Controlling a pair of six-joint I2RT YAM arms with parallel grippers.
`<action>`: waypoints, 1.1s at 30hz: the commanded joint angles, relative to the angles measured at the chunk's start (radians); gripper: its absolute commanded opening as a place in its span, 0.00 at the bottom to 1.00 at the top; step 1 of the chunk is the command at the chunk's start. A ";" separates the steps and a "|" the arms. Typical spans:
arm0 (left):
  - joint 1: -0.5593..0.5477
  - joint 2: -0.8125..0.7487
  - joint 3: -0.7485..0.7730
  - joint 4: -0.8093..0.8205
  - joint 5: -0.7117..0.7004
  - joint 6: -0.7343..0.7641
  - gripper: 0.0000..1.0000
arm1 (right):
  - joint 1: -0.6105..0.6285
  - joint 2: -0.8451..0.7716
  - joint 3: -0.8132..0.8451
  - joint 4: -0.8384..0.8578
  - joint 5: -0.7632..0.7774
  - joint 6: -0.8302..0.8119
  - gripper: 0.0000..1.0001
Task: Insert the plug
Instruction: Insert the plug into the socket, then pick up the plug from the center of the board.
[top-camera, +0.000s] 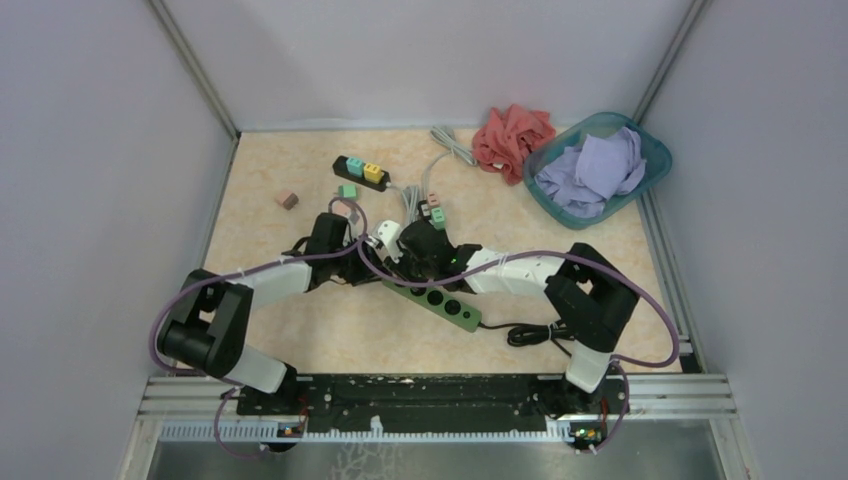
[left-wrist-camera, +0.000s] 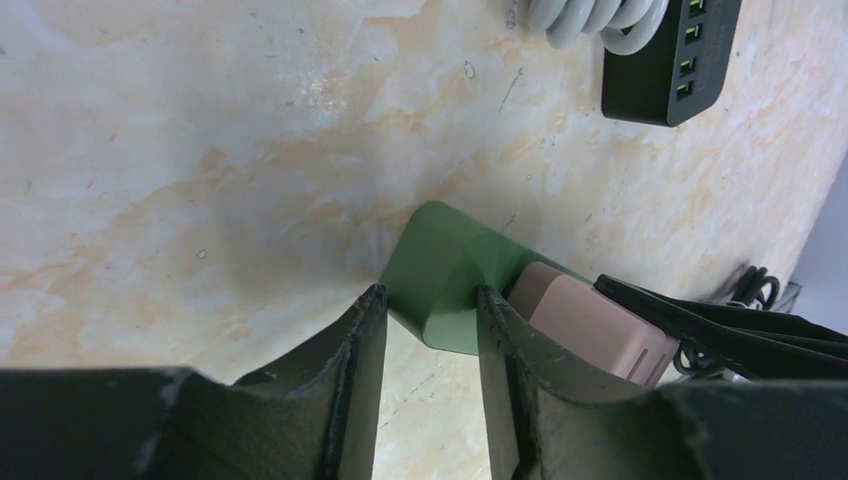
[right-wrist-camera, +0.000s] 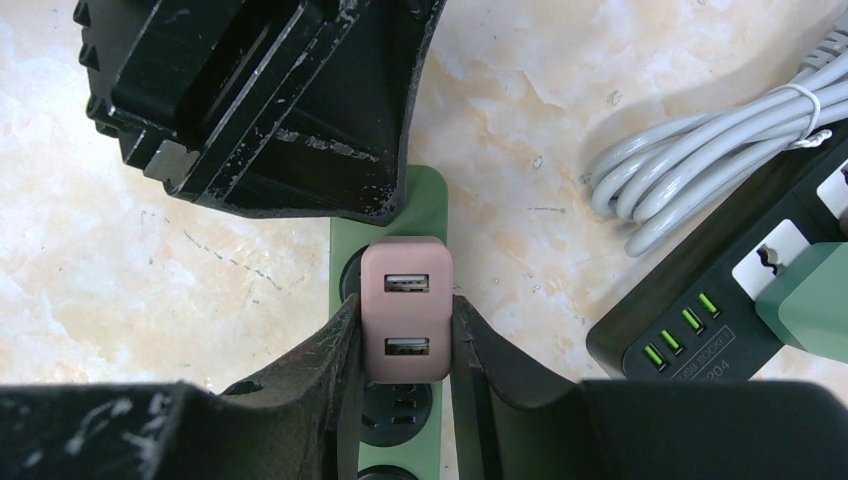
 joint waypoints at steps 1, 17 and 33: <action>-0.010 -0.050 0.006 -0.053 -0.076 0.003 0.46 | 0.004 0.066 -0.058 -0.087 -0.007 -0.003 0.07; 0.050 -0.211 0.064 -0.199 -0.257 0.005 0.74 | -0.015 -0.248 -0.039 0.053 0.042 0.044 0.63; 0.169 0.098 0.415 -0.244 -0.465 0.060 0.83 | -0.069 -0.549 -0.494 0.504 0.269 0.121 0.87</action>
